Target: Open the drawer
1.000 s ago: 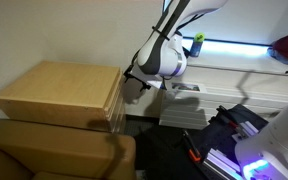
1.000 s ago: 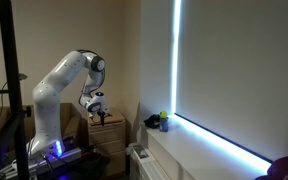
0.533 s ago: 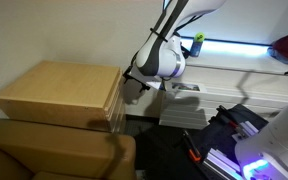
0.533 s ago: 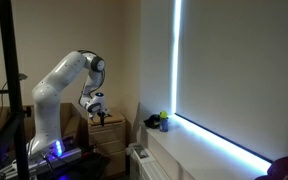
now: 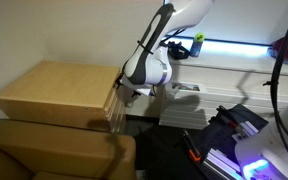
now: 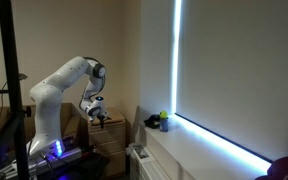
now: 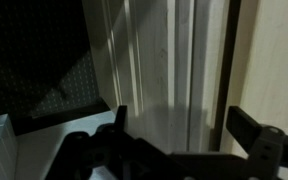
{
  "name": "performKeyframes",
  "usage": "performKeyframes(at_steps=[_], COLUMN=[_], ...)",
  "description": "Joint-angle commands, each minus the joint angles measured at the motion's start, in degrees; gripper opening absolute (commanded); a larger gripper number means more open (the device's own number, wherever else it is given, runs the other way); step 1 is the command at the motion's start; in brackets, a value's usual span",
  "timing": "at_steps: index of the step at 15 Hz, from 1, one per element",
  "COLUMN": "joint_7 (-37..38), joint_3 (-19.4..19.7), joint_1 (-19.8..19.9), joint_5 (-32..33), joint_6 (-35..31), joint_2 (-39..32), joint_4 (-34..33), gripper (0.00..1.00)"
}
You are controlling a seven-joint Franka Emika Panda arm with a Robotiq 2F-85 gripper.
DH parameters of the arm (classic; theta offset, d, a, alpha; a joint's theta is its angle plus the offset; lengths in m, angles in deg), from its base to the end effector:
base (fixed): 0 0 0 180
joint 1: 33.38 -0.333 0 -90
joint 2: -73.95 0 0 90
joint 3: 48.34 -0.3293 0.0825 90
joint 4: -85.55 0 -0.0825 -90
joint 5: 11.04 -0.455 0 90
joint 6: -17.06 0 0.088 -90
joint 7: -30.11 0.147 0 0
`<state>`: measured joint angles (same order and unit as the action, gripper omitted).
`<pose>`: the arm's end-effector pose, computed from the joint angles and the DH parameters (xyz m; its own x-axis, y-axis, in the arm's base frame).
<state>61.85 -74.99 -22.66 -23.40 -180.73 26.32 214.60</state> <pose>0.5424 0.1712 -0.0188 0.7435 -0.6629 0.0887 -0.5587 -0.6885 -0.4625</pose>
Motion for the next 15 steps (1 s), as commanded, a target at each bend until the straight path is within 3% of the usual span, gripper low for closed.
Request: performKeyframes(at_steps=[1, 2, 5, 8, 15], joint_7=[-2.10, -1.35, -1.39, -1.57, -2.50], joint_3=[3.97, 1.44, 1.80, 4.52, 5.94], joint_1=[-5.89, -2.72, -3.74, -6.78, -11.31], joint_5=[-1.94, -1.39, -1.65, -3.06, -2.80], joint_6=[1.61, 0.29, 0.10, 1.27, 0.40], joint_2=[-3.07, -1.68, -2.35, -3.73, -8.30], joint_4=[-4.18, -1.98, -2.52, -4.78, -10.48], gripper=[1.00, 1.00, 1.00, 1.00, 1.00])
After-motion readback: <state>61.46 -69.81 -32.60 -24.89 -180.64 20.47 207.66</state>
